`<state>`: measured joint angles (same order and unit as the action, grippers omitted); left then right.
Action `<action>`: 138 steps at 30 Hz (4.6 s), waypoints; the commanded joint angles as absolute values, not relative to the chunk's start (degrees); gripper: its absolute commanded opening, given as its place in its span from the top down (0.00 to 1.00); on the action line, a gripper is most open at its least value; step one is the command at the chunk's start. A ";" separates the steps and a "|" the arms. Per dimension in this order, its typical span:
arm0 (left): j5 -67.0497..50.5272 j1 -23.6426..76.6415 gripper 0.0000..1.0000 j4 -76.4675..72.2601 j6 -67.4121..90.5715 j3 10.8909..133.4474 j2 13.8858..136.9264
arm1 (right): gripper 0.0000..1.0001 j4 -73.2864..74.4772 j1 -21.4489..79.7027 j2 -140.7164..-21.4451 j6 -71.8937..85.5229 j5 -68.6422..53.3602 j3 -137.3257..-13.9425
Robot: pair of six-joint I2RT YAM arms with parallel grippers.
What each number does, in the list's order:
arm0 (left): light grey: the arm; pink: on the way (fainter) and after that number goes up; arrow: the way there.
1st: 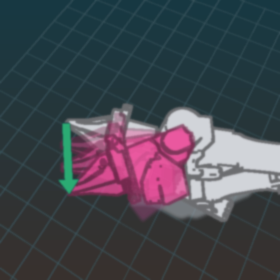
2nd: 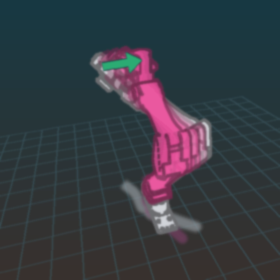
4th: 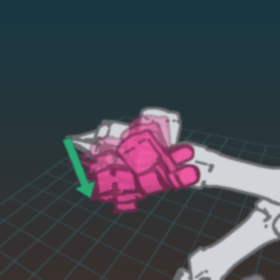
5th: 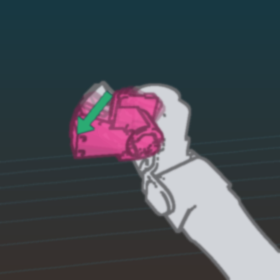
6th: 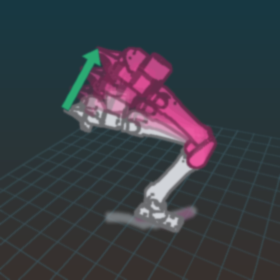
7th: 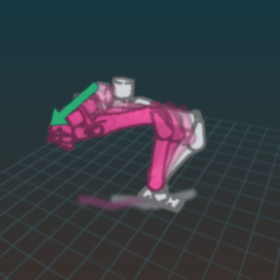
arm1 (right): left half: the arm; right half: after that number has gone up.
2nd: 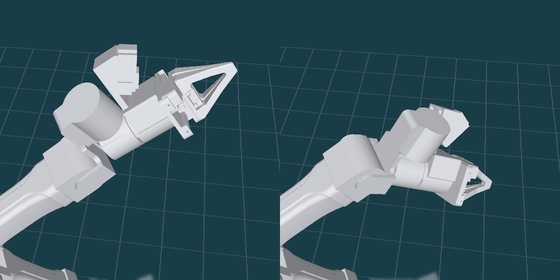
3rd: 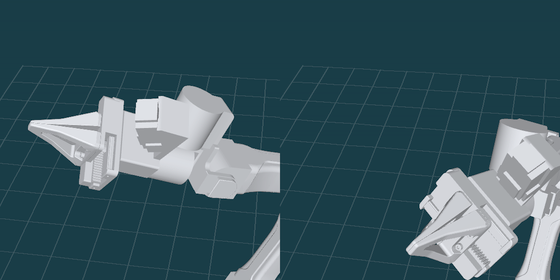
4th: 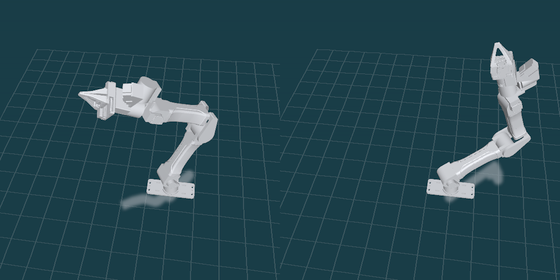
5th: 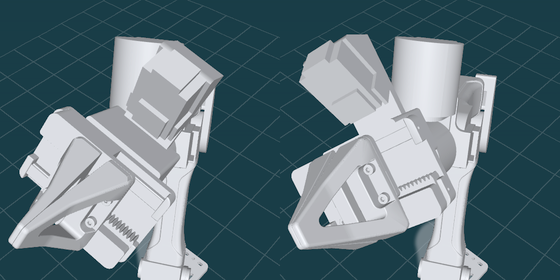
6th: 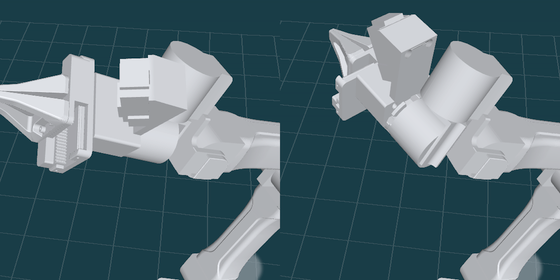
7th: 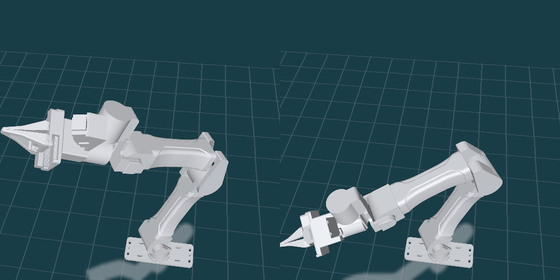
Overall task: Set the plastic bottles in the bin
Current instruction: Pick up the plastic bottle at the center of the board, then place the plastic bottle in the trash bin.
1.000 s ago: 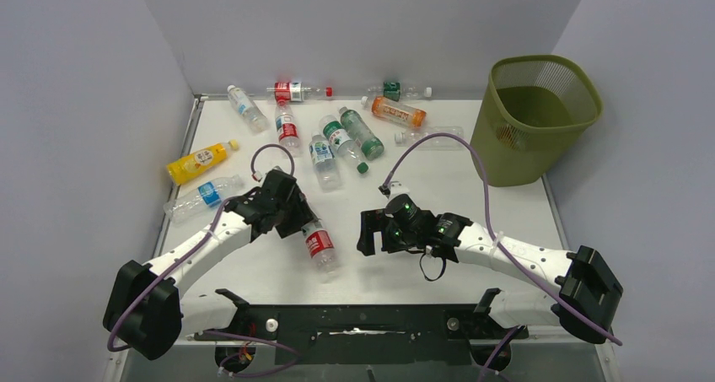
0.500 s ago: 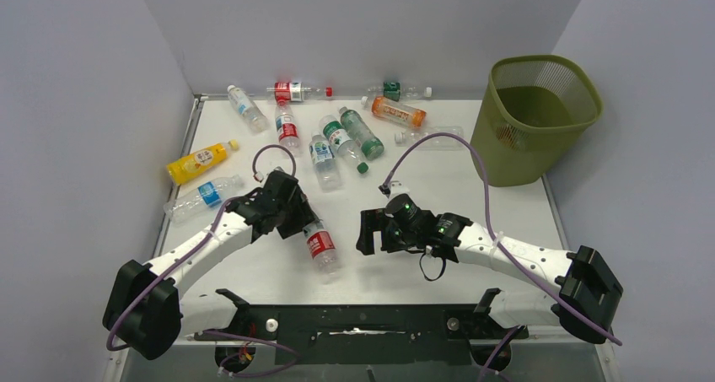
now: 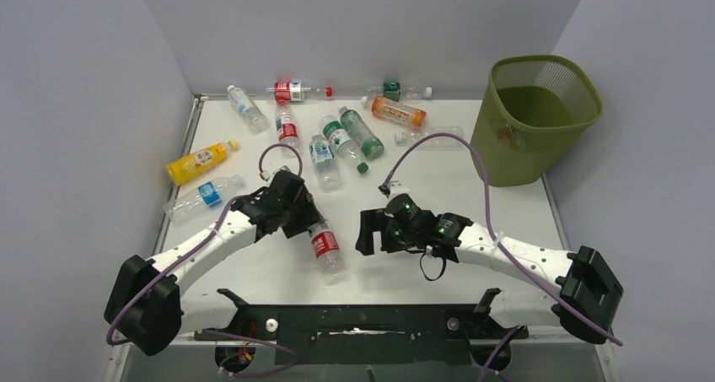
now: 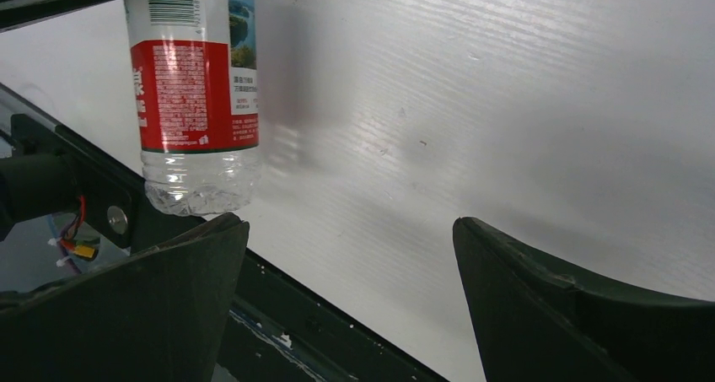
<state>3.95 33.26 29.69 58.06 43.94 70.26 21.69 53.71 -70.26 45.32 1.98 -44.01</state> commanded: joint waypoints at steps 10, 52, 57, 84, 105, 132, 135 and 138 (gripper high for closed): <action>4.93 38.10 0.49 23.65 61.24 47.95 72.51 | 0.02 12.65 53.02 -66.28 45.13 -6.35 -44.86; 5.45 47.38 0.49 17.04 70.75 51.38 71.48 | 0.20 2.73 53.18 -71.27 49.01 -11.04 -39.02; 5.65 48.32 0.49 17.07 70.75 51.68 72.23 | 0.31 3.08 53.14 -70.88 48.87 -10.66 -39.05; 7.57 48.67 0.17 19.53 65.82 56.11 72.28 | 0.55 17.40 52.09 -63.72 45.50 -1.74 -43.48; 8.49 45.97 0.14 22.98 63.81 53.00 65.48 | 0.53 37.88 30.67 -61.88 27.24 3.03 -72.95; 5.84 46.07 0.13 21.12 62.75 51.16 66.94 | 0.41 28.94 -21.91 -82.02 23.25 -16.90 -97.15; 5.45 45.96 0.13 20.76 62.24 51.14 67.74 | 0.37 28.34 -22.76 -84.23 23.98 -18.69 -97.66; 4.27 45.97 0.13 19.15 62.22 49.96 68.48 | 0.28 30.71 -22.83 -87.73 23.18 -20.46 -101.13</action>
